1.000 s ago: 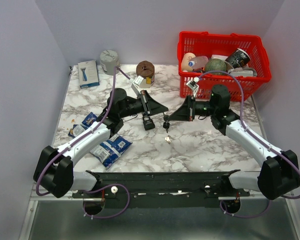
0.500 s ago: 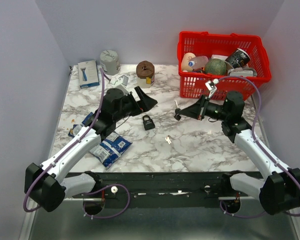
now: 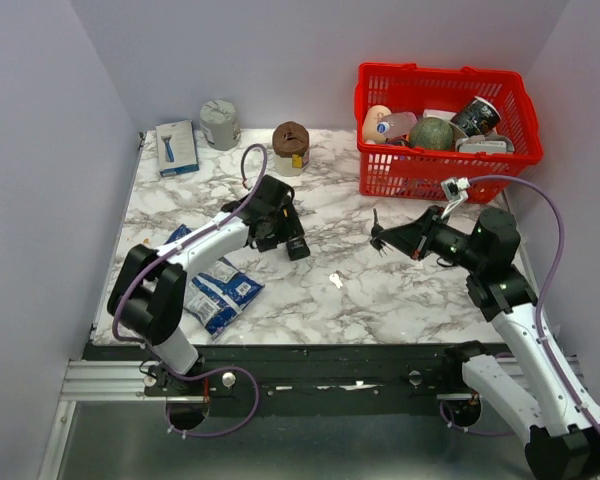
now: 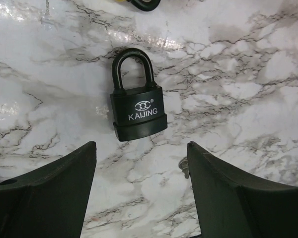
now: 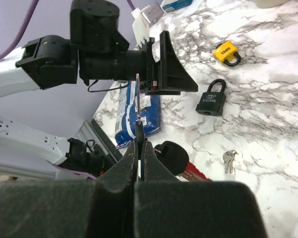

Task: Unlock with the key

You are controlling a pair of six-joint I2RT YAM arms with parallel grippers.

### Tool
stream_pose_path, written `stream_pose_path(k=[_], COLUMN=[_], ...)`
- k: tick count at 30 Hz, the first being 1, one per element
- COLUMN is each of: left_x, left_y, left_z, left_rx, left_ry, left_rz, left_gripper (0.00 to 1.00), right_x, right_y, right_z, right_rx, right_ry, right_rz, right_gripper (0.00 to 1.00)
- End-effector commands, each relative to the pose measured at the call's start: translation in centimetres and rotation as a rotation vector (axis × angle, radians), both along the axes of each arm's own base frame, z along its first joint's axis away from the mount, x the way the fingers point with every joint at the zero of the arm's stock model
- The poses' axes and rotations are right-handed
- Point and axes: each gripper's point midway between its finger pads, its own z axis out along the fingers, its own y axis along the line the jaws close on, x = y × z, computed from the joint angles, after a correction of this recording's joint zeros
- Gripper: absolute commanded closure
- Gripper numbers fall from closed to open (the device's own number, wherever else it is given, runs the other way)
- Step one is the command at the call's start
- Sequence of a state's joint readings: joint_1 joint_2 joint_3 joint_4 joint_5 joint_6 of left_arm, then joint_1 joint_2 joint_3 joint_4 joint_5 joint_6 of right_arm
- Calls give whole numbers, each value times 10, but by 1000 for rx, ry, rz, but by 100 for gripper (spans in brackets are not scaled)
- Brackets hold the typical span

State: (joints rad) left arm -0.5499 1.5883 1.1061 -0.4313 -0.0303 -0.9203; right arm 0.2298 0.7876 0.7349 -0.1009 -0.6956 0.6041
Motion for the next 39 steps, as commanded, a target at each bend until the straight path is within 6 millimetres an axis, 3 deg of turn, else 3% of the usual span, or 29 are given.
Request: stream_pose_path(k=[1,9,10,20,31,34,35,37,38,39], left_x=[-6,3,3,6,2,0,-2,-3,-4,-5], left_y=[12,1,2,-10,-16,-19,-19,-21,-24,-25], left_z=[-24,-36,-45,-66,-84,-87,-88,-86,-81,-78], left_rx=[167,242,274,345,350,343,336,322,299,286], left_ry=[113,156,170,224,279,287,295,293,295,295], left_rz=[19,-9,-17,-61,-101,-110,-115,-116,-119,-119], left_gripper=[21,20,20,21,31,43,54,61,73,77], right_x=[-6,-18,-18,-17,-11,-10,-10,-11,-11,-12], right_y=[-13,-22,-22,-22,-21,-20,-19,-18,-18,-16], right_z=[-22,-20,-21,-25,-27,-27,-29,-29,-30,-31], right_rx=[-39,-49,-49,-52,-69,-71,-72,-73,-74,-69], right_ry=[38,15,17,26,31,36,41,38,43,49], right_rz=[-81,-120,-122,-130,-120,-112,-109,-97,-93,-83], right_gripper=[99,99,99,99,99,99,99,99,99,99])
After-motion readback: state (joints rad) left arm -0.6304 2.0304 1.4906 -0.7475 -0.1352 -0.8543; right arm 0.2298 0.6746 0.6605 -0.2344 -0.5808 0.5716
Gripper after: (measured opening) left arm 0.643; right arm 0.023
